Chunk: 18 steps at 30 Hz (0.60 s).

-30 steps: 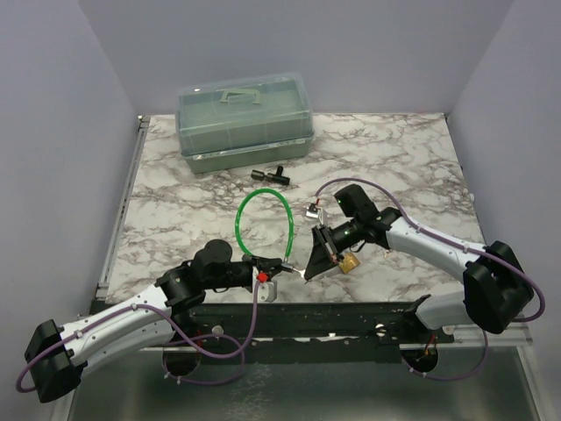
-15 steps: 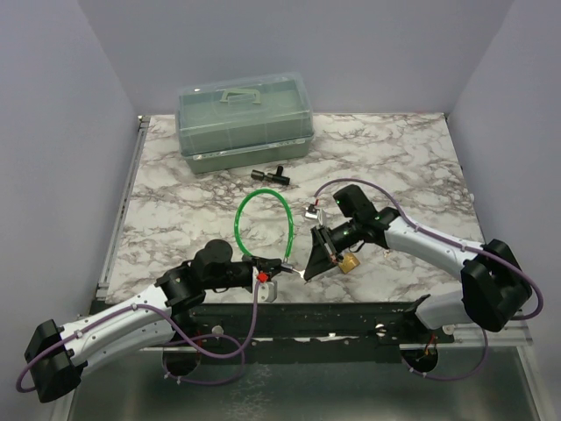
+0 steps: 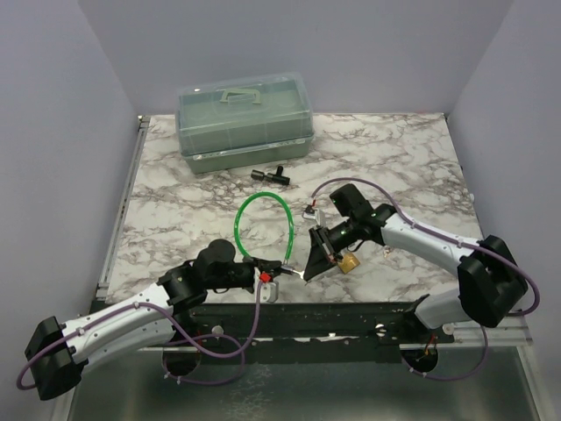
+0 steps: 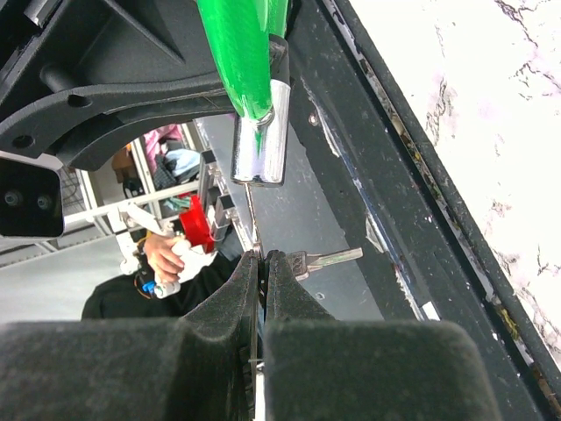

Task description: Unlock with the key

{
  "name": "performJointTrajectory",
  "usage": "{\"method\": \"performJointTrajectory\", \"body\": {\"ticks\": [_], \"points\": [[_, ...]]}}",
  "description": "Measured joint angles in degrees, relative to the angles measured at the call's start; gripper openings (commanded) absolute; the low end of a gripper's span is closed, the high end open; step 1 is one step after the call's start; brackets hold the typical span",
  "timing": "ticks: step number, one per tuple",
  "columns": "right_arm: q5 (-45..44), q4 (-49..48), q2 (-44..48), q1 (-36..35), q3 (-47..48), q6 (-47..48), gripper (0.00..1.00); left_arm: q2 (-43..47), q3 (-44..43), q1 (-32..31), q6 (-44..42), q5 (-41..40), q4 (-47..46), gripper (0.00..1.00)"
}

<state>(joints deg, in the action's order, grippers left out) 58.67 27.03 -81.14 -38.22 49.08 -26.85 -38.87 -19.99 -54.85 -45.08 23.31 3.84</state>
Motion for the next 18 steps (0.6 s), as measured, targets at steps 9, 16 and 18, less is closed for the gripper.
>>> {"method": "performJointTrajectory", "body": {"ticks": [9, 16, 18], "points": [[-0.50, 2.89, -1.99, -0.17, 1.49, 1.42, 0.00, -0.50, -0.17, -0.42, 0.00, -0.31, 1.07, 0.00], [-0.74, 3.50, -2.93, -0.48, 2.05, 1.42, 0.00, -0.55, -0.22, -0.83, -0.02, -1.20, 1.73, 0.00], [-0.79, 3.50, -3.08, -0.70, 2.05, 1.40, 0.00, -0.55, -0.22, -1.07, -0.07, -1.38, 1.97, 0.00]]}}
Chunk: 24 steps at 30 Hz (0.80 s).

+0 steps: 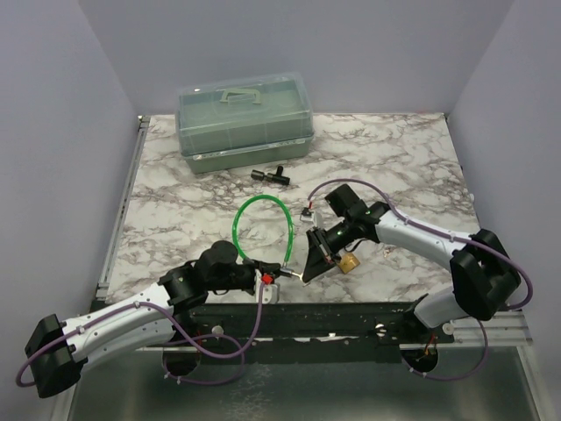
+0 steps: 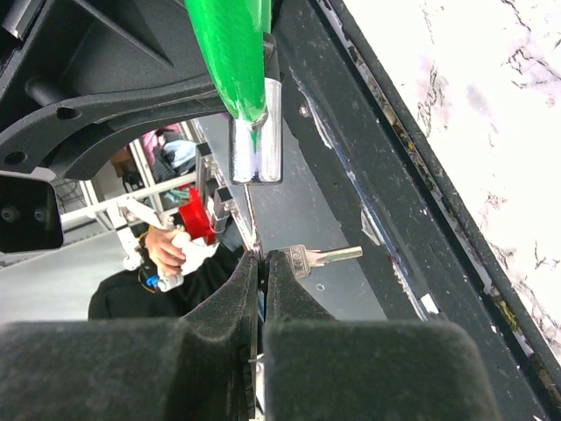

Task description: Unlock with the key

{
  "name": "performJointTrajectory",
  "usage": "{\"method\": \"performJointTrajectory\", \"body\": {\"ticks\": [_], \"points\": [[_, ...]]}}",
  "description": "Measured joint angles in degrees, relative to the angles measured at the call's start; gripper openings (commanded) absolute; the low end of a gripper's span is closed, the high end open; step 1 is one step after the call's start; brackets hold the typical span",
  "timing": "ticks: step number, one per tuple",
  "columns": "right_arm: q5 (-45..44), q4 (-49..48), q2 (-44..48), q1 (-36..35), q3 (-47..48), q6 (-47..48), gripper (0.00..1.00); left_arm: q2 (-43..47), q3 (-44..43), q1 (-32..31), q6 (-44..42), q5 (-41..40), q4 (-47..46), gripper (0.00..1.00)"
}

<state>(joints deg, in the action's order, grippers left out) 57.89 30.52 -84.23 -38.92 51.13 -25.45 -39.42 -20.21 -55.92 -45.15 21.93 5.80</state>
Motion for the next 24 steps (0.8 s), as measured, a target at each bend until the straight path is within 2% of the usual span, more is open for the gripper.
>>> {"method": "performJointTrajectory", "body": {"ticks": [24], "points": [[-1.53, 4.44, -5.81, -0.52, 4.66, -1.38, 0.00, -0.39, 0.00, -1.60, -1.46, -5.01, 2.19, 0.00]]}}
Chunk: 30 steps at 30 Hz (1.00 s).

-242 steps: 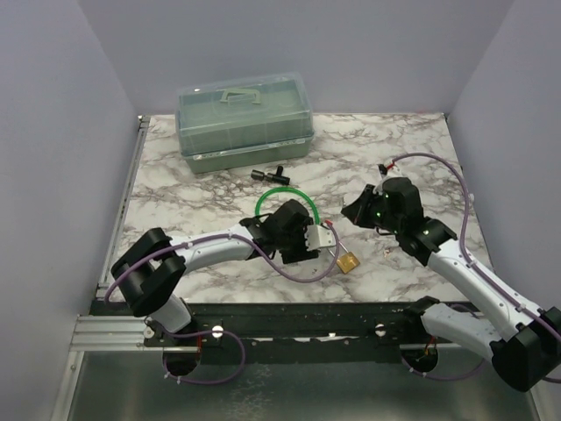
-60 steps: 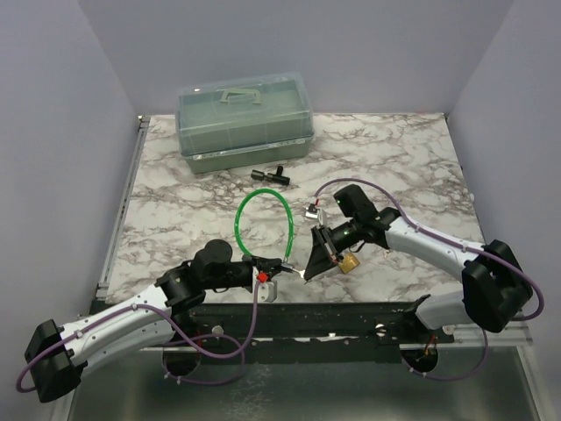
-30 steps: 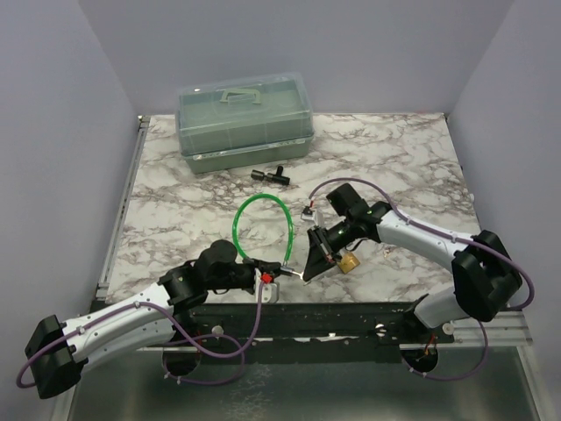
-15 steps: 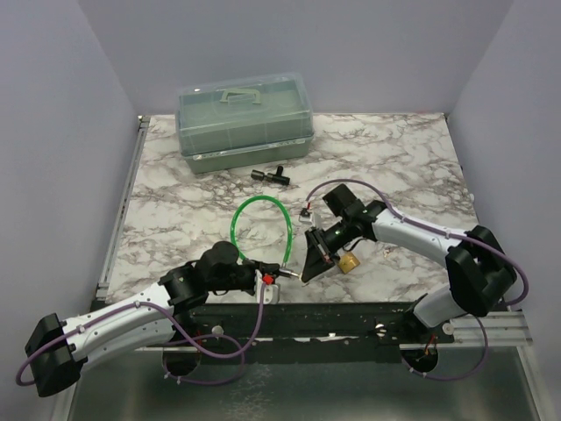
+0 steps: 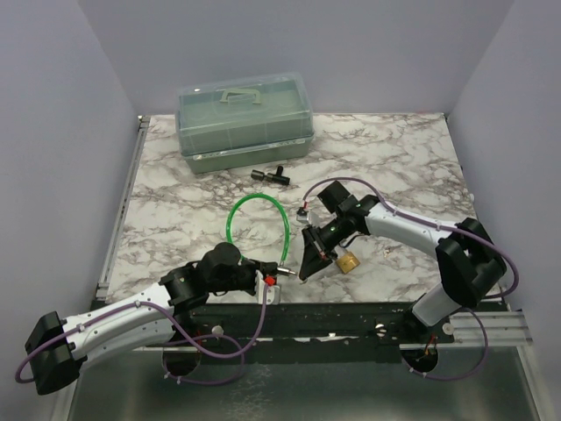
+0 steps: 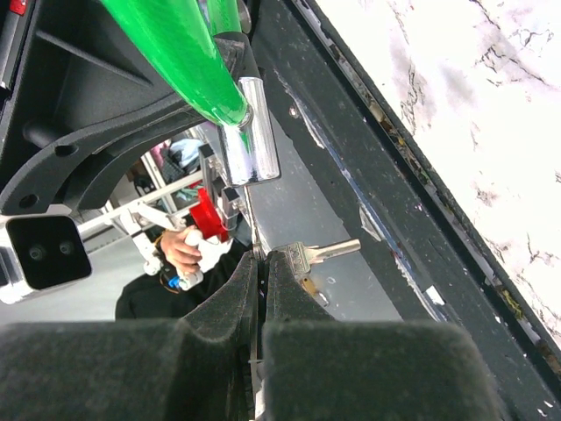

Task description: Unlock with the key

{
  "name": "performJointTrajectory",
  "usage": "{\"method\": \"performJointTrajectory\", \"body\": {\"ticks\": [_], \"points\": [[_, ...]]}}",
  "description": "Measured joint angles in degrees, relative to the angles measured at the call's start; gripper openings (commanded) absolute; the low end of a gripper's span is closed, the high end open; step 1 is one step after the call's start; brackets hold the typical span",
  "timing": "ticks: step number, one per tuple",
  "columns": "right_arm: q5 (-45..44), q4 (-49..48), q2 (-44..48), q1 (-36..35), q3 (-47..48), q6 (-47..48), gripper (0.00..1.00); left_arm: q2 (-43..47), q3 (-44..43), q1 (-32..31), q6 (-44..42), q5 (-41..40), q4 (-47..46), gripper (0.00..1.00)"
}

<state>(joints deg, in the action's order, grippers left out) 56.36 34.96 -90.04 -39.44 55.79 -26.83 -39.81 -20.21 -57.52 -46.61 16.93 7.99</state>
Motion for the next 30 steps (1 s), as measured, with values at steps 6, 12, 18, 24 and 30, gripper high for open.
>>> {"method": "performJointTrajectory", "body": {"ticks": [6, 12, 18, 24, 30], "points": [[-0.22, 1.66, -1.44, -0.07, 1.53, -0.17, 0.00, 0.00, 0.00, -0.28, -0.24, -1.05, 0.35, 0.00], [-0.68, 2.27, -2.58, -0.46, 2.54, -0.68, 0.00, -0.02, 0.00, -0.35, -0.37, -1.73, 1.01, 0.00], [-2.12, 2.16, -2.64, -1.38, 2.60, -2.49, 0.00, -0.26, 0.00, -0.37, -0.26, -1.86, 1.51, 0.00], [-5.66, 1.44, -2.64, -3.41, 3.26, -3.30, 0.00, -0.20, 0.00, -0.39, 0.55, -2.34, 2.01, 0.00], [-7.87, -0.09, -2.58, -4.70, 3.39, -3.32, 0.00, 0.44, 0.00, -0.70, 1.42, -2.38, 3.30, 0.00]]}}
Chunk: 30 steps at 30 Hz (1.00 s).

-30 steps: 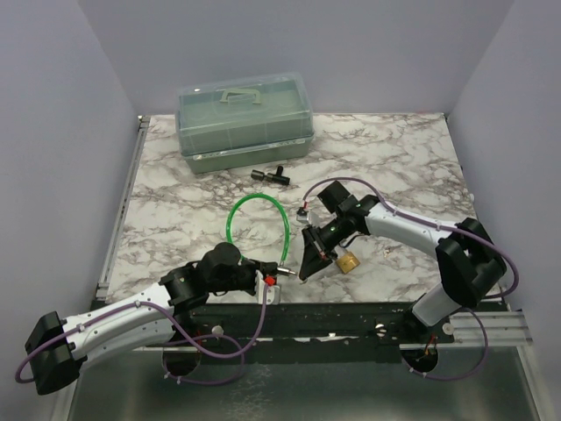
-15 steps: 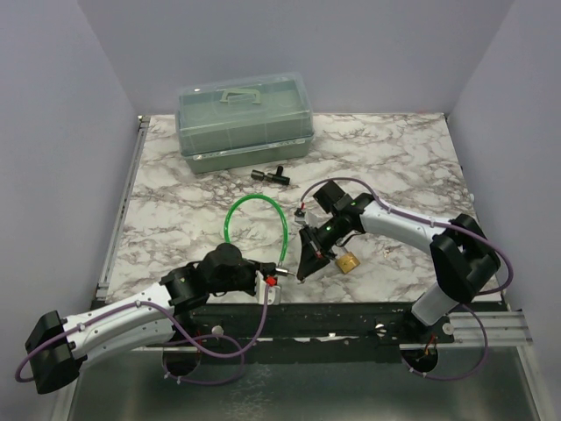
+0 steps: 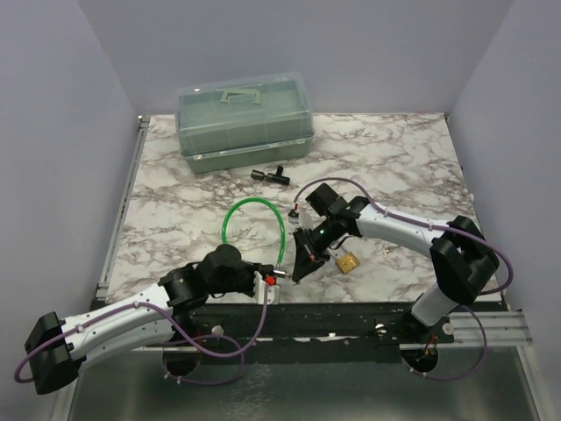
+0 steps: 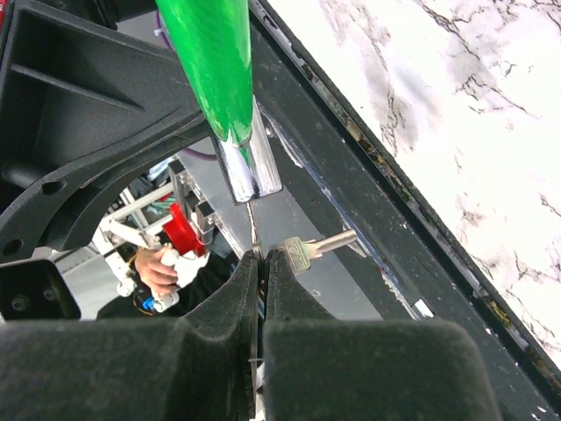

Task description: Unlock with the key

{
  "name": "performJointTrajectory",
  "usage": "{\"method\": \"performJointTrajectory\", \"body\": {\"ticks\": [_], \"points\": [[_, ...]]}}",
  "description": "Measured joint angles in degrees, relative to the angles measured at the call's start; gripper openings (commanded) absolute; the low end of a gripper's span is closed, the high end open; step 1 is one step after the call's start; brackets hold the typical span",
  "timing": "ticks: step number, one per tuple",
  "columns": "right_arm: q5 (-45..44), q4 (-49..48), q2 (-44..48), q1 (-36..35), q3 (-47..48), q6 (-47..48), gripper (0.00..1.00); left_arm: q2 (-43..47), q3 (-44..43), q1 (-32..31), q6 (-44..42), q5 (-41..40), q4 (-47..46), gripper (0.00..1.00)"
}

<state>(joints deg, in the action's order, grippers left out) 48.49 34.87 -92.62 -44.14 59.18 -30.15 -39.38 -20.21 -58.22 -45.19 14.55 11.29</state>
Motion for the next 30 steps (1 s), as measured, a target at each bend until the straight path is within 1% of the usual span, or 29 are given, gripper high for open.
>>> {"method": "performJointTrajectory", "body": {"ticks": [16, 24, 30], "points": [[-0.13, -2.60, 0.55, -0.04, -0.74, -2.29, 0.00, 1.22, 0.02, 0.02, 0.44, -0.90, 0.76, 0.00], [-3.32, -3.13, 2.12, -0.42, -0.87, -3.32, 0.00, 1.46, 0.09, 0.15, 1.57, -1.18, 0.70, 0.00], [-4.02, -4.96, 3.26, -0.44, -1.86, -4.02, 0.00, 1.90, 0.15, 0.35, 2.54, -1.38, 0.50, 0.00]]}}
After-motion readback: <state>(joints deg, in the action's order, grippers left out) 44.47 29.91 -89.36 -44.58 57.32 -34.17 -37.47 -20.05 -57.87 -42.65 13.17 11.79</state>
